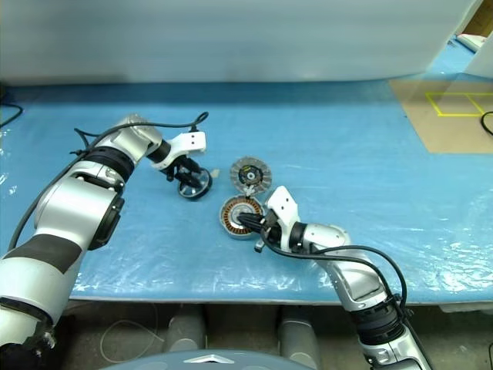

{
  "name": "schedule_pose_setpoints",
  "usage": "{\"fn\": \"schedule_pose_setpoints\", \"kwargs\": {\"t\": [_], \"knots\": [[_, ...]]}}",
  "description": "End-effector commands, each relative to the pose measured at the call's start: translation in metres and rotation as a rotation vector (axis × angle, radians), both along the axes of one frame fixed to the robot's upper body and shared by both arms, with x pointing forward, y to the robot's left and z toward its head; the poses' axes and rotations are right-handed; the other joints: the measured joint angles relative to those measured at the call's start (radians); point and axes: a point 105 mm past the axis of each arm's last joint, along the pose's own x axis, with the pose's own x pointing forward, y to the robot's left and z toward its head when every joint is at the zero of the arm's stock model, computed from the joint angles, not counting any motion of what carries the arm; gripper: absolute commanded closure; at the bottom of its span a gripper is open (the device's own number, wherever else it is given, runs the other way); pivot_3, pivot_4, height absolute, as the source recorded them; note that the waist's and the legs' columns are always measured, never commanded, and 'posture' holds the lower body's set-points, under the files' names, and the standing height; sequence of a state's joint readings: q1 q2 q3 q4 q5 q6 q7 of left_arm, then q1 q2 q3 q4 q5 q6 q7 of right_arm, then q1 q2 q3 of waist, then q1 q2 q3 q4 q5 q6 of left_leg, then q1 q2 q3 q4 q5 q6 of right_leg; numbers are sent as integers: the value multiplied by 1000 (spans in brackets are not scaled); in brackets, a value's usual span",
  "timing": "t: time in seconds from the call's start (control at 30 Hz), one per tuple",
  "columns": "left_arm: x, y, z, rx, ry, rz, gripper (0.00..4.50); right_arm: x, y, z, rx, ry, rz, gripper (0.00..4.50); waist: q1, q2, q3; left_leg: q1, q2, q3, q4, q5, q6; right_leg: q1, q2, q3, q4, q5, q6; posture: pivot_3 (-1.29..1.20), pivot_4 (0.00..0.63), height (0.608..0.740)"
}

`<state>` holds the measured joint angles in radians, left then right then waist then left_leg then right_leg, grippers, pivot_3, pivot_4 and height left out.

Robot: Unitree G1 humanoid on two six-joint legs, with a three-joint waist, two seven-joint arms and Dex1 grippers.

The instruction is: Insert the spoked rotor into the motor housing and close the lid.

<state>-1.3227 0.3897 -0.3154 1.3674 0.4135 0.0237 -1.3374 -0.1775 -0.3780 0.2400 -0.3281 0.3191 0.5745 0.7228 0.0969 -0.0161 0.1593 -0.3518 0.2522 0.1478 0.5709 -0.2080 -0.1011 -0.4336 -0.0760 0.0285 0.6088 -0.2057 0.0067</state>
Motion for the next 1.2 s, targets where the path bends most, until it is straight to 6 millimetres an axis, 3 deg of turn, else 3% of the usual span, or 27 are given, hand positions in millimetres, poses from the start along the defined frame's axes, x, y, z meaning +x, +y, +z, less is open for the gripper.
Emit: {"fn": "schedule_pose_setpoints", "kwargs": {"t": [0.03,0.1,0.23,0.47,0.73,0.83,1.03,1.2], "knots": [[2,6,2,20,-10,19,1958,-3,6,12,34,-40,26,4500,0,0,0,0,0,0,0,0,0,0,0,0,0,0,0,0,150,740],[3,4,2,-3,-14,40,1958,-2,5,12,31,-43,25,4500,0,0,0,0,0,0,0,0,0,0,0,0,0,0,0,0,150,740],[1,0,3,-38,13,52,3107,-1,4,12,28,-48,22,4500,0,0,0,0,0,0,0,0,0,0,0,0,0,0,0,0,150,740],[3,2,10,-71,-18,41,3133,0,3,14,32,-51,21,4500,1,0,0,1,-1,0,0,0,0,2,-1,0,-1,0,0,0,150,740],[-13,-4,55,-283,17,-147,3133,0,-5,24,36,-80,43,4500,1,0,1,1,-1,0,-1,0,0,2,-1,0,-2,0,0,0,150,740],[-14,8,63,-192,-36,-204,3133,3,-13,25,21,-88,43,4500,0,0,1,1,-1,0,-2,0,0,2,-1,0,-2,0,0,0,150,740],[-15,12,77,-131,-139,-311,3133,6,-22,27,2,-99,41,4500,1,0,1,1,-1,0,-3,0,0,2,0,0,-2,0,0,0,150,740],[-22,1,83,-161,-214,-435,3133,7,-23,27,-5,-110,39,4500,2,0,2,1,-1,0,-3,0,0,1,0,-1,-2,0,0,0,150,740]]}}
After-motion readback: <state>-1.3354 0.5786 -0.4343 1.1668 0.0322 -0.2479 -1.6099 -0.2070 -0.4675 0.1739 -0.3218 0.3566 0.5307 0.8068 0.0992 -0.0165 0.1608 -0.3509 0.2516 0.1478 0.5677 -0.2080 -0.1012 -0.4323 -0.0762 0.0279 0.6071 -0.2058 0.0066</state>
